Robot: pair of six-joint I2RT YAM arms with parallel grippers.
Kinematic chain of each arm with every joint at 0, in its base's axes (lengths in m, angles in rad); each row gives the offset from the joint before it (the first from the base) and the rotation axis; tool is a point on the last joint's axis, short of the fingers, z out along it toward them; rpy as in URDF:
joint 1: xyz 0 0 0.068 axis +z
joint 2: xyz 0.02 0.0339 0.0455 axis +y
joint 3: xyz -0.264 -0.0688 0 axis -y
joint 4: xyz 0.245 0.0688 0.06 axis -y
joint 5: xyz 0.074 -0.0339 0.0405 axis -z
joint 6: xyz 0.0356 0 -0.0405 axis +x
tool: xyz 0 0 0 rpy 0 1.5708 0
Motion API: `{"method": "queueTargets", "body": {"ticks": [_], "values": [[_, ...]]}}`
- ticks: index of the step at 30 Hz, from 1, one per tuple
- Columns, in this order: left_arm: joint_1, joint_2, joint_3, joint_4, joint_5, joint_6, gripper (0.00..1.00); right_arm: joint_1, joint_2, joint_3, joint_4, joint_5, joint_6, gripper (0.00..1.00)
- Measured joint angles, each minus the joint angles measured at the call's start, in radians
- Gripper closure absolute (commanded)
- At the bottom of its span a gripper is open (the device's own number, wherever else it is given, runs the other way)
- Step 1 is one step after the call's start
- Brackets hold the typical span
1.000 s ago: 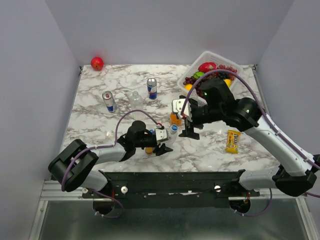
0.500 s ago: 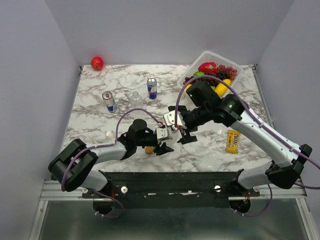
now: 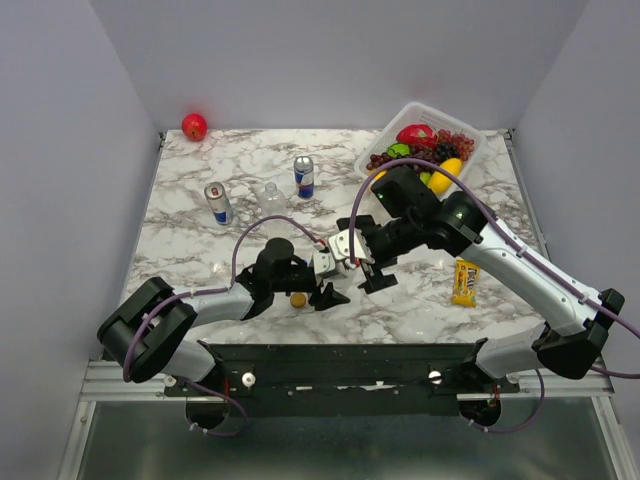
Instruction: Screw on the bottle caps
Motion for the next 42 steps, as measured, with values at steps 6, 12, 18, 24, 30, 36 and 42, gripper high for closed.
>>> {"method": "queueTargets", "body": {"ticks": [6, 12, 18, 24, 30, 36, 42], "values": [[0.001, 0.000, 0.000, 0.005, 0.000, -0.014, 1.00, 0.000, -0.002, -0.005, 0.002, 0.028, 0.010, 0.00], [0.001, 0.000, 0.000, 0.017, 0.000, -0.023, 1.00, 0.000, -0.001, -0.004, 0.002, 0.046, 0.029, 0.00], [0.001, 0.000, -0.001, 0.031, 0.000, -0.047, 1.00, 0.000, 0.000, -0.004, -0.002, 0.087, 0.055, 0.00], [0.001, 0.000, -0.001, 0.048, 0.000, -0.061, 1.00, 0.000, -0.001, -0.004, -0.039, 0.144, 0.099, 0.02], [0.008, -0.002, -0.001, 0.069, -0.007, -0.065, 1.00, -0.008, -0.047, -0.024, -0.141, 0.161, 0.169, 0.07], [0.009, -0.003, 0.004, 0.016, -0.005, 0.002, 1.00, -0.124, -0.004, 0.137, -0.119, 0.127, 0.251, 0.02], [0.009, -0.003, 0.035, -0.054, 0.003, 0.049, 1.00, -0.112, 0.039, 0.185, -0.076, 0.012, 0.156, 0.00]]}}
